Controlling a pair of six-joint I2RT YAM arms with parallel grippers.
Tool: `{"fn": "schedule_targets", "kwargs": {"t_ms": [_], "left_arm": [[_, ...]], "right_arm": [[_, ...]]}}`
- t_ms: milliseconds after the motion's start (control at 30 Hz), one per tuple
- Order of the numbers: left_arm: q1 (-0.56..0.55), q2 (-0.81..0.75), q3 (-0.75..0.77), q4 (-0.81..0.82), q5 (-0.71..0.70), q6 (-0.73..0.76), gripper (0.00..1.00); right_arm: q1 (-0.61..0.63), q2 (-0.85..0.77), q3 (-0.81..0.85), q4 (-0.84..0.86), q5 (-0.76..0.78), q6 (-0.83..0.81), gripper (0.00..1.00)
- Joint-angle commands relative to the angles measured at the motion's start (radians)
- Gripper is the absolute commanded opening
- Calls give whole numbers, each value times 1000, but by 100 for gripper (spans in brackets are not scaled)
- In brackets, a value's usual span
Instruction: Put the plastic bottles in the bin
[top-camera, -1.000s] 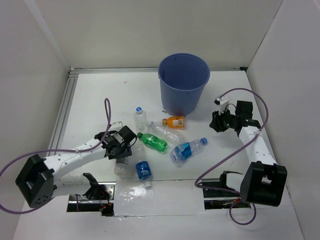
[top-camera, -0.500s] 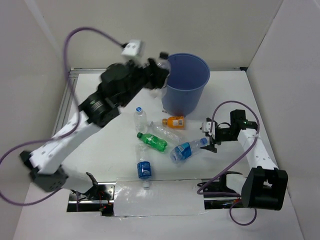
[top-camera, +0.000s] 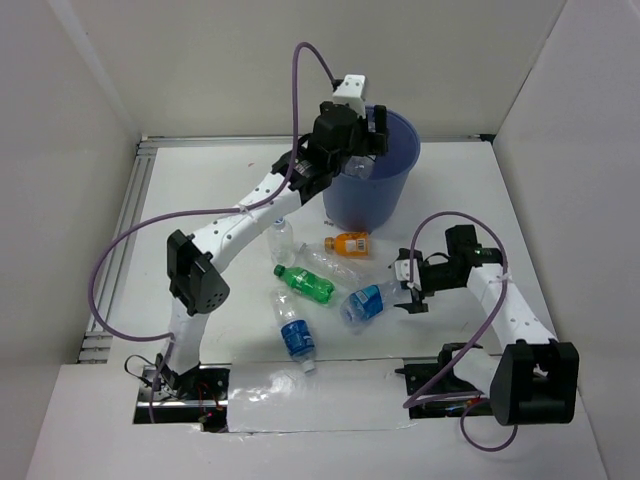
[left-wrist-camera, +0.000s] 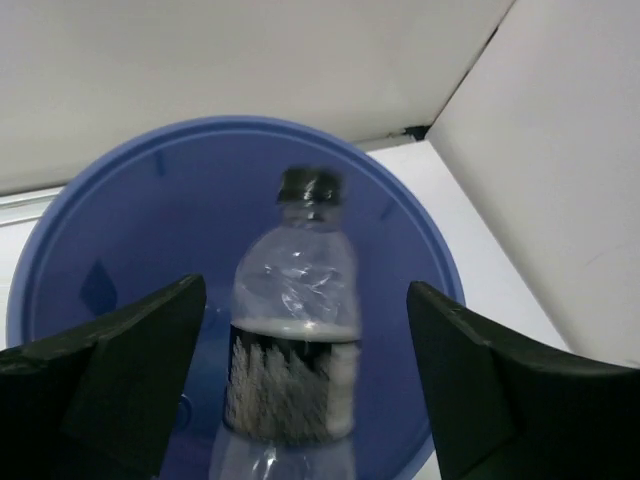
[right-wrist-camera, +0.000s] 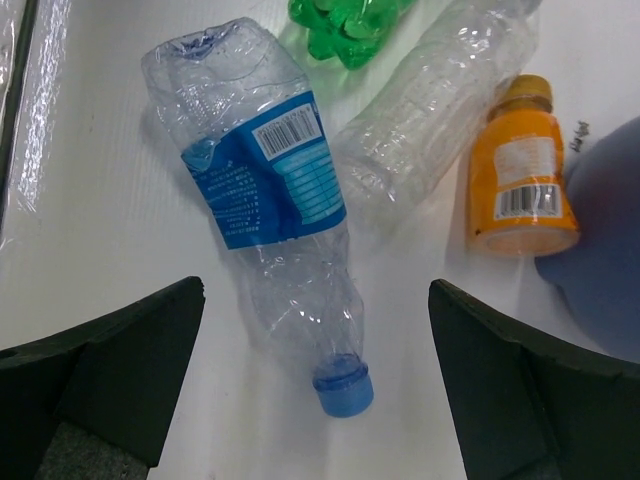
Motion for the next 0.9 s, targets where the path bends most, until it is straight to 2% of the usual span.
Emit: {"fn": "schedule_targets", "kwargs": {"t_ms": [0,133,233,333,367,400,433,467,500,567,600,633,733,800,867], "left_arm": [[13,-5,74,33,-14,11,97],[13,-60,83,42,18,25,99],[13,-180,5,42,29,48,99],[13,-331,-201,33,17,39,99],[13,-457,-279,33,17,24,99],[1,-526,-455,33,17,10,99],[-16,-593,-548,21,-24,-9,99],[-25,-661,-640,9,-46,-51,99],[-38,-787,-809,-10,-64,-81,99],[-51,-902,-961,-115,-83,-168,99],[-51,-954,-1027,-157,-98,-269,99],[-64,-1048,-1140,-198,-98,-324,99],[-105,-1169,-1301,-344,-108,-548,99],[-114,-1256,-1358,-404,-98,-701,99],[-125,-1285,-1421,-422,-83,-783,99]], "right_arm": [[45,42,-32,129,44,15,100],[105,134,-42,204,101,37,100],[130,207,-33,256,127,37,100],[153,229,-71,315,177,37,94],[162,229,-80,315,187,37,91],[162,238,-95,327,196,37,86],[162,238,-95,327,196,37,79],[162,238,-109,327,205,37,63],[162,238,-121,327,205,37,55],[171,209,-131,295,219,37,41],[180,200,-131,272,219,28,29],[180,170,-117,205,219,28,23],[180,82,-62,96,188,17,0],[180,-45,-21,10,144,26,0],[171,-167,64,14,109,93,0]]}}
